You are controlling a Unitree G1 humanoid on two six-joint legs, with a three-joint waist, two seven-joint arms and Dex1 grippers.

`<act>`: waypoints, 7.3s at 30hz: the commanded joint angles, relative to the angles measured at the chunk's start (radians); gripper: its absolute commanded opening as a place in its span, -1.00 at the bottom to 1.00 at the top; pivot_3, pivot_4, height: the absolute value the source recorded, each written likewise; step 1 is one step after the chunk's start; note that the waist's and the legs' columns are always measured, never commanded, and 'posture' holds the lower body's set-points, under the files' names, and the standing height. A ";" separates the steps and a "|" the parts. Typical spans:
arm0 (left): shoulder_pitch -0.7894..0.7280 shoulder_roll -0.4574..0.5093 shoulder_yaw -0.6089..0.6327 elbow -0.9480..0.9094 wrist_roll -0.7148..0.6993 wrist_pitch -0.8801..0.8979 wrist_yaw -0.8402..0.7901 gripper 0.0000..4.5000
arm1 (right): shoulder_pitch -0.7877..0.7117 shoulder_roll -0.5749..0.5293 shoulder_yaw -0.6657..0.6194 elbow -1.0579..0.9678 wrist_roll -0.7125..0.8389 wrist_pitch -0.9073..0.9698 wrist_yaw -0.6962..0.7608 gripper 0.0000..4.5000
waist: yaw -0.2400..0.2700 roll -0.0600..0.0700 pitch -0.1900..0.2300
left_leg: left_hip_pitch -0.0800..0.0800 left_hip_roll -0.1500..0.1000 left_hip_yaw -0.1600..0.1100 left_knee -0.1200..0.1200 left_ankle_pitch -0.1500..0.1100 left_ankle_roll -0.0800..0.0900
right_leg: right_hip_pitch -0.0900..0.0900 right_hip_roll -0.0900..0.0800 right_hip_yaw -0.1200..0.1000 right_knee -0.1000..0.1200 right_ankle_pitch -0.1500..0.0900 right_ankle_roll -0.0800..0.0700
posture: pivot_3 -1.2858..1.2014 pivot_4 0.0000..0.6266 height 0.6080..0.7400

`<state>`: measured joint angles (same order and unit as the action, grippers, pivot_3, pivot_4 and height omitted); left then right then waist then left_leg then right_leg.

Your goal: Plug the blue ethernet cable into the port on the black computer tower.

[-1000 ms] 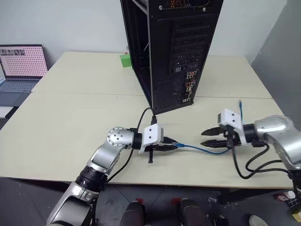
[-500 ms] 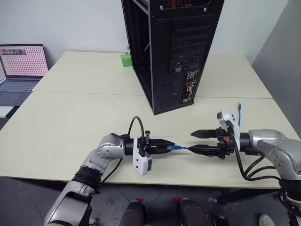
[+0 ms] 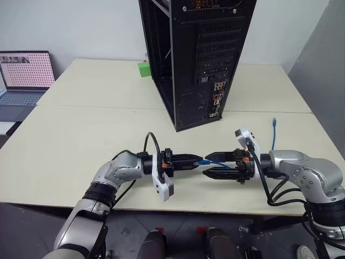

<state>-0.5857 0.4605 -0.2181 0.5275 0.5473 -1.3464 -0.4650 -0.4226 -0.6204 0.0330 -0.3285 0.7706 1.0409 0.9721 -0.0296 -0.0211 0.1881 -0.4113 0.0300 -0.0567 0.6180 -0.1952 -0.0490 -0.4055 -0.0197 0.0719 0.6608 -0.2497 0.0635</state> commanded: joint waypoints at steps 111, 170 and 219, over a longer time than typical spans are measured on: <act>0.076 -0.198 -0.025 -0.801 -0.504 1.959 0.042 0.43 | -0.409 0.346 -0.126 0.431 -0.451 -0.264 -0.734 -1.00 | -0.012 0.000 0.000 | -0.004 0.000 -0.001 -0.001 0.000 0.000 | -0.005 0.001 0.000 0.000 0.000 -0.001 | 0.03 -0.52 1.00; 0.081 -0.196 -0.035 -0.797 -0.503 1.949 0.041 0.43 | -0.455 0.387 -0.103 0.466 -0.480 -0.264 -0.709 -1.00 | -0.028 0.001 0.000 | -0.004 0.000 -0.001 -0.003 0.000 0.000 | -0.005 0.001 0.000 0.000 0.000 -0.001 | 0.03 -0.52 1.00; 0.075 -0.188 -0.024 -0.797 -0.502 1.952 0.044 0.43 | -0.415 0.455 -0.137 0.372 -0.489 -0.196 -0.853 -1.00 | -0.029 0.001 0.000 | -0.004 0.000 -0.001 -0.005 0.000 0.000 | -0.006 0.001 0.000 -0.001 0.000 -0.001 | 0.03 -0.52 1.00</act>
<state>-0.4943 0.2719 -0.2499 -0.2294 0.0418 0.6213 -0.4246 -0.8028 -0.1694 -0.0887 0.0479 0.2873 0.8786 0.1265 -0.0584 -0.0204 0.1885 -0.4155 0.0301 -0.0581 0.6134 -0.1952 -0.0490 -0.4117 -0.0188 0.0717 0.6598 -0.2499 0.0627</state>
